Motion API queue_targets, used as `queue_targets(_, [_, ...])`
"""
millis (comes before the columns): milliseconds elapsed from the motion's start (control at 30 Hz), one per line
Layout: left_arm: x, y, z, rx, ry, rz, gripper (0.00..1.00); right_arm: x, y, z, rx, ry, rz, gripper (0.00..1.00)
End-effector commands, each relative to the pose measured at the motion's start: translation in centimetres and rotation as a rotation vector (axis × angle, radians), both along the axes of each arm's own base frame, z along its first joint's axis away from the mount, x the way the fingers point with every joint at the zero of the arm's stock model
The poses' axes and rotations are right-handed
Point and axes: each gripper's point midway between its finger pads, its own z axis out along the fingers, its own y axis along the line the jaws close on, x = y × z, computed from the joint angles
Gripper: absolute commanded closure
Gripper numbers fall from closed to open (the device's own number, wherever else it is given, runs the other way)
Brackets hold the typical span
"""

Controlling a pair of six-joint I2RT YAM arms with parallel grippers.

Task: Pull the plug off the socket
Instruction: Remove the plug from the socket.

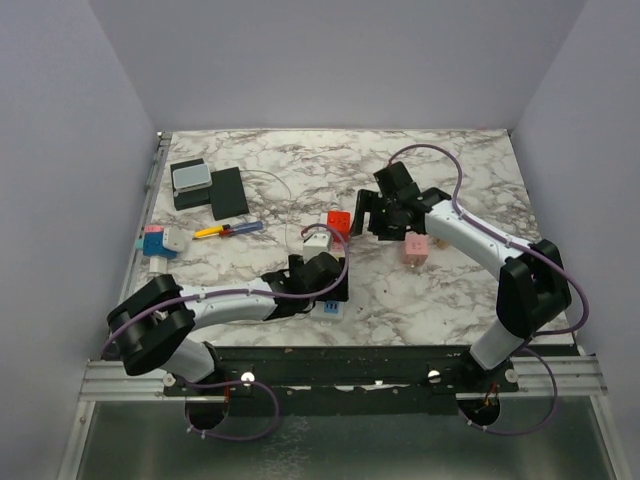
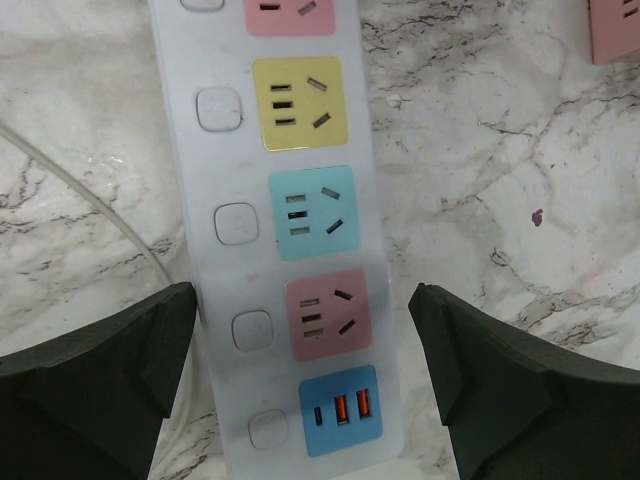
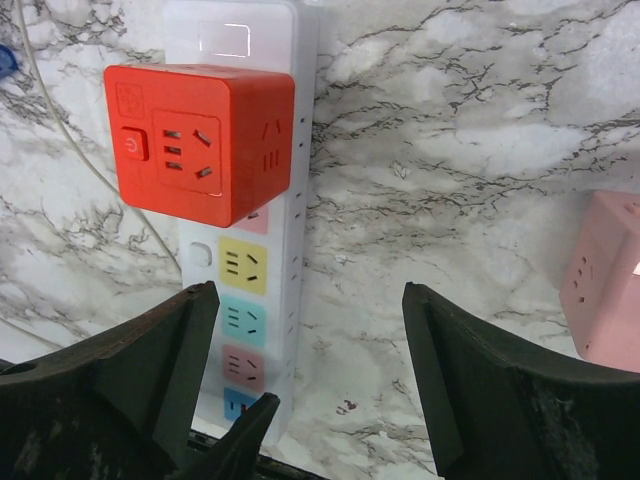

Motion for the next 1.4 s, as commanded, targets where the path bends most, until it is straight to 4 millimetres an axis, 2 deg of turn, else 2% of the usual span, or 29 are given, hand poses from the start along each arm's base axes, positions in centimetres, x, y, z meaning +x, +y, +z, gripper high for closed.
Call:
queue_targets(0, [0.1, -1.3, 0.3, 0.026, -0.051, 0.035, 0.01, 0.0, -0.3, -0.6, -0.018, -0.005, -0.02, 0.16])
queue_targets(267, [-0.2, -0.5, -1.6, 0.12, -0.057, 0.054, 0.01, 0.0, -0.3, -0.8, -0.016, -0.009, -0.021, 0.15])
queue_targets(533, [-0.5, -0.8, -2.6, 0.162, -0.053, 0.044, 0.01, 0.3, -0.2, -1.1, -0.015, -0.01, -0.02, 0.15])
queue_targets(767, [-0.9, -0.2, -4.1, 0.209, -0.03, 0.031, 0.01, 0.3, 0.2, -1.1, -0.013, -0.011, -0.015, 0.15])
queue_targets(900, [-1.2, 0.7, -4.0, 0.225, -0.042, 0.015, 0.12, 0.0, 1.0, -0.4, 0.009, -0.033, -0.006, 0.15])
queue_targets(1000, [-1.2, 1.6, -3.4, 0.242, -0.079, -0.008, 0.31, 0.2, 1.2, 0.1, 0.004, -0.065, -0.008, 0.13])
queue_targets(1033, [-1.2, 1.8, -3.2, 0.242, -0.088, -0.021, 0.35, 0.3, 1.1, 0.2, -0.006, -0.085, 0.001, 0.12])
queue_targets(1267, [-2.2, 3.1, -3.4, 0.206, -0.081, -0.124, 0.49, 0.8, -0.3, 1.4, -0.059, -0.272, 0.104, 0.05])
queue_targets(1300, [-2.3, 3.0, -3.2, 0.194, -0.084, -0.143, 0.51, 0.5, -0.5, 1.2, -0.062, -0.295, 0.13, 0.05])
queue_targets(1367, [-2.7, 2.3, -2.7, 0.154, -0.1, -0.205, 0.52, 0.2, -0.3, 2.2, -0.04, -0.373, 0.19, 0.05])
